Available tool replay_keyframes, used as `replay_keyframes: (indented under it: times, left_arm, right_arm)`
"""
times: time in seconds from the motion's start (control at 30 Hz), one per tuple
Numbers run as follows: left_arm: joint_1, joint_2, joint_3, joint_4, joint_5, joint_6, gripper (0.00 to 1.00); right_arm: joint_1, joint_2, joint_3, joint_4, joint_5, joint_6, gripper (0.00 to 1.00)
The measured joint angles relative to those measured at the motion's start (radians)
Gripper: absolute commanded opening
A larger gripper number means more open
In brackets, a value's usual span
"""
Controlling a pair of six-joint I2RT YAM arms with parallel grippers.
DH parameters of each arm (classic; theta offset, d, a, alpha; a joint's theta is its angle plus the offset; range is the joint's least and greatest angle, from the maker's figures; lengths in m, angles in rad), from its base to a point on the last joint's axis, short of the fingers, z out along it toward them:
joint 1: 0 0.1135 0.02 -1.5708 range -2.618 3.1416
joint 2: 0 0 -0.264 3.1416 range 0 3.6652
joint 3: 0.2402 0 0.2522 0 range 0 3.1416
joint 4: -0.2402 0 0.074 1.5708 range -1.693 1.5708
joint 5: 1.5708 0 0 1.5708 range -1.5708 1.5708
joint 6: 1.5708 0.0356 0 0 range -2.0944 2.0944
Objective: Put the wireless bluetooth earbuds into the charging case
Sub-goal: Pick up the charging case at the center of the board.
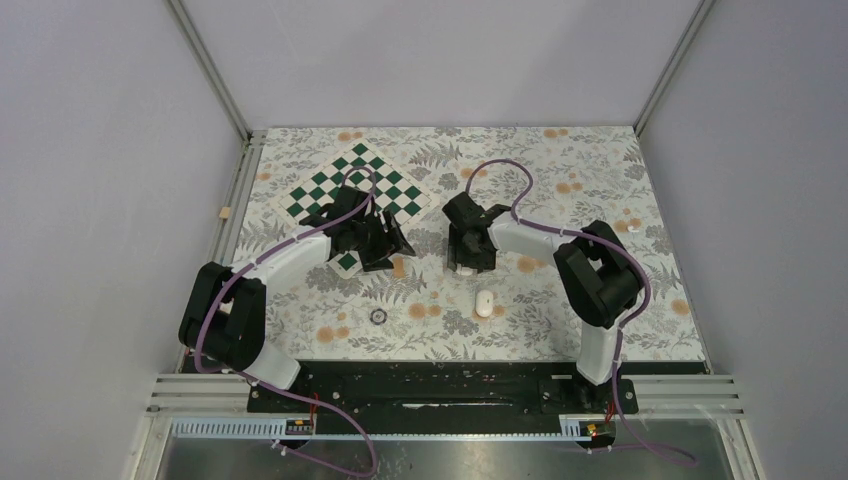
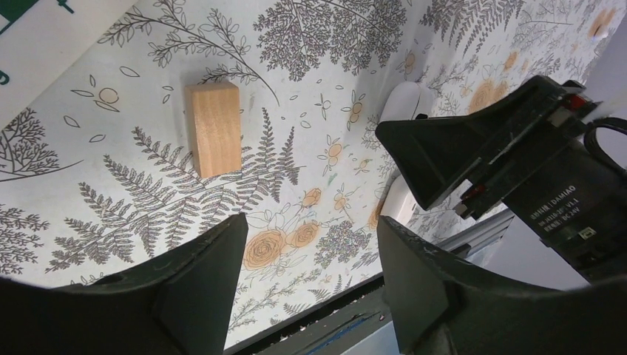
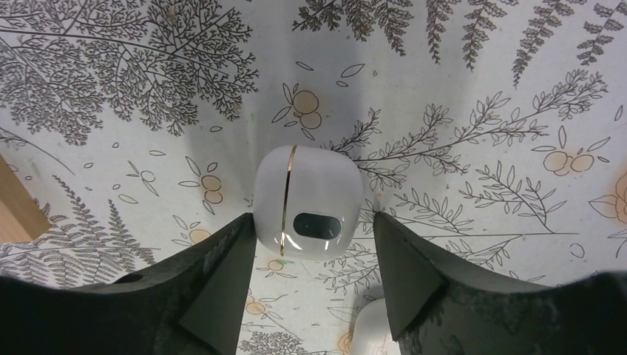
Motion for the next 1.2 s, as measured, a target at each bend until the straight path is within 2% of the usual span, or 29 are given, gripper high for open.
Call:
replay_keyframes:
  times: [0.13,0.23,0.4,0.53,0.6,0.77,0.87,0.97,1.03,1.1,1.2]
  left_arm:
    - [0.000,0.000,-0.008,0.009,0.012,0.005,0.67]
    - [-0.001,0.000,-0.013,0.011,0.019,0.012,0.69]
    - [-0.001,0.000,-0.013,0.016,0.037,0.033,0.74]
    - [-0.001,0.011,-0.013,0.035,0.070,0.038,0.89]
    - [-0.001,0.024,-0.013,0.053,0.098,0.034,0.91]
    - [-0.001,0.076,-0.013,0.105,0.197,0.020,0.83]
    - [-0.004,0.099,-0.013,0.131,0.268,0.009,0.89]
    - [-0.014,0.108,-0.013,0.175,0.346,-0.025,0.89]
    - [-0.027,0.120,-0.013,0.238,0.403,-0.079,0.84]
    - [-0.043,0.131,-0.013,0.299,0.437,-0.129,0.74]
    - [-0.067,0.146,-0.013,0.356,0.463,-0.178,0.67]
  right_arm:
    - [0.000,0.019,0.011,-0.004,0.000,-0.013,0.47]
    - [0.000,0.019,0.012,-0.003,-0.001,-0.017,0.41]
    - [0.000,0.000,-0.018,0.042,-0.026,-0.052,0.39]
    - [0.000,-0.097,-0.108,0.099,-0.086,-0.085,0.35]
    - [0.000,-0.159,-0.154,0.129,-0.133,-0.104,0.35]
    - [0.000,-0.357,-0.306,0.261,-0.284,-0.164,0.34]
    - [0.000,-0.449,-0.362,0.296,-0.351,-0.218,0.34]
    - [0.000,-0.477,-0.367,0.308,-0.378,-0.265,0.34]
    - [0.001,-0.486,-0.367,0.315,-0.386,-0.294,0.34]
    - [0.001,-0.488,-0.367,0.318,-0.393,-0.315,0.34]
    - [0.001,-0.488,-0.367,0.318,-0.394,-0.333,0.33]
